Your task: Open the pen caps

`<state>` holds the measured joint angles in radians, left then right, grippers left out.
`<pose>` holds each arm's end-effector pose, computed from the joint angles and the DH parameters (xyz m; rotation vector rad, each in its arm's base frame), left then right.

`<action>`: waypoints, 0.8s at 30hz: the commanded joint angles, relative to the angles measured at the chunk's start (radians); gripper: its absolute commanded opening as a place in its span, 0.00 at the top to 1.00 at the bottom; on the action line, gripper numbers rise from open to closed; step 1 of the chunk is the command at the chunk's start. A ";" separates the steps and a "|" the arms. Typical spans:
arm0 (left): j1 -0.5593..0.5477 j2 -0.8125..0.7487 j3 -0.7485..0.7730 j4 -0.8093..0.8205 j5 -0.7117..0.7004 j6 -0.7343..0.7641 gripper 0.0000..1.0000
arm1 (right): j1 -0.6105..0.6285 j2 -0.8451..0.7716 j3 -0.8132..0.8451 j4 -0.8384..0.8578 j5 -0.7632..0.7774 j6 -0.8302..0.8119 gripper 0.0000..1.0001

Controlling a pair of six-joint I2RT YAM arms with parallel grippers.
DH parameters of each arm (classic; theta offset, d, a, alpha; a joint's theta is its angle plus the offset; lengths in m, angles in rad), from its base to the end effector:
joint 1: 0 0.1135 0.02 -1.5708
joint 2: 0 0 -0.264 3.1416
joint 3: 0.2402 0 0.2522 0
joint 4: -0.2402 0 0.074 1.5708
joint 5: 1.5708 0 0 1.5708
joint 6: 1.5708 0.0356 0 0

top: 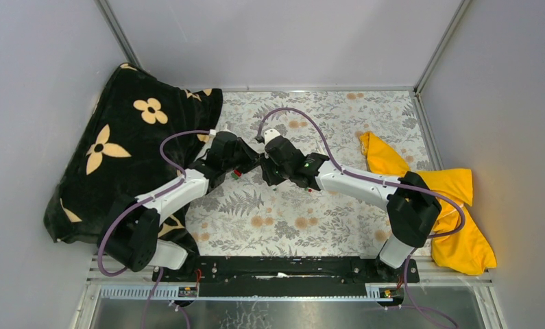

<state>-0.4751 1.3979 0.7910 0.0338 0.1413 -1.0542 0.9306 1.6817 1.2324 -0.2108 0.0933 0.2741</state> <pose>0.2661 -0.1425 0.2239 -0.5775 2.2523 -0.9950 0.2311 0.3047 0.2564 -0.6871 2.1796 0.5460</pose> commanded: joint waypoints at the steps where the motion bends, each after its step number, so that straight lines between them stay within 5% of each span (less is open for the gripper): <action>1: -0.011 -0.013 0.022 0.073 0.003 -0.033 1.00 | -0.001 -0.034 0.033 0.046 0.005 -0.005 0.66; 8: -0.010 -0.028 0.011 0.107 0.046 -0.092 1.00 | -0.015 -0.055 -0.007 0.097 -0.010 0.008 0.72; 17: -0.011 -0.028 0.005 0.156 0.089 -0.152 1.00 | -0.039 -0.077 -0.051 0.128 -0.037 0.025 1.00; 24: 0.048 0.015 0.034 0.122 0.061 -0.100 1.00 | -0.059 -0.107 -0.103 0.115 -0.062 0.023 1.00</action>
<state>-0.4679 1.3964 0.7902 0.0811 0.1650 -1.1519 0.8879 1.6253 1.1667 -0.1341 0.0772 0.2855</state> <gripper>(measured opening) 0.165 0.194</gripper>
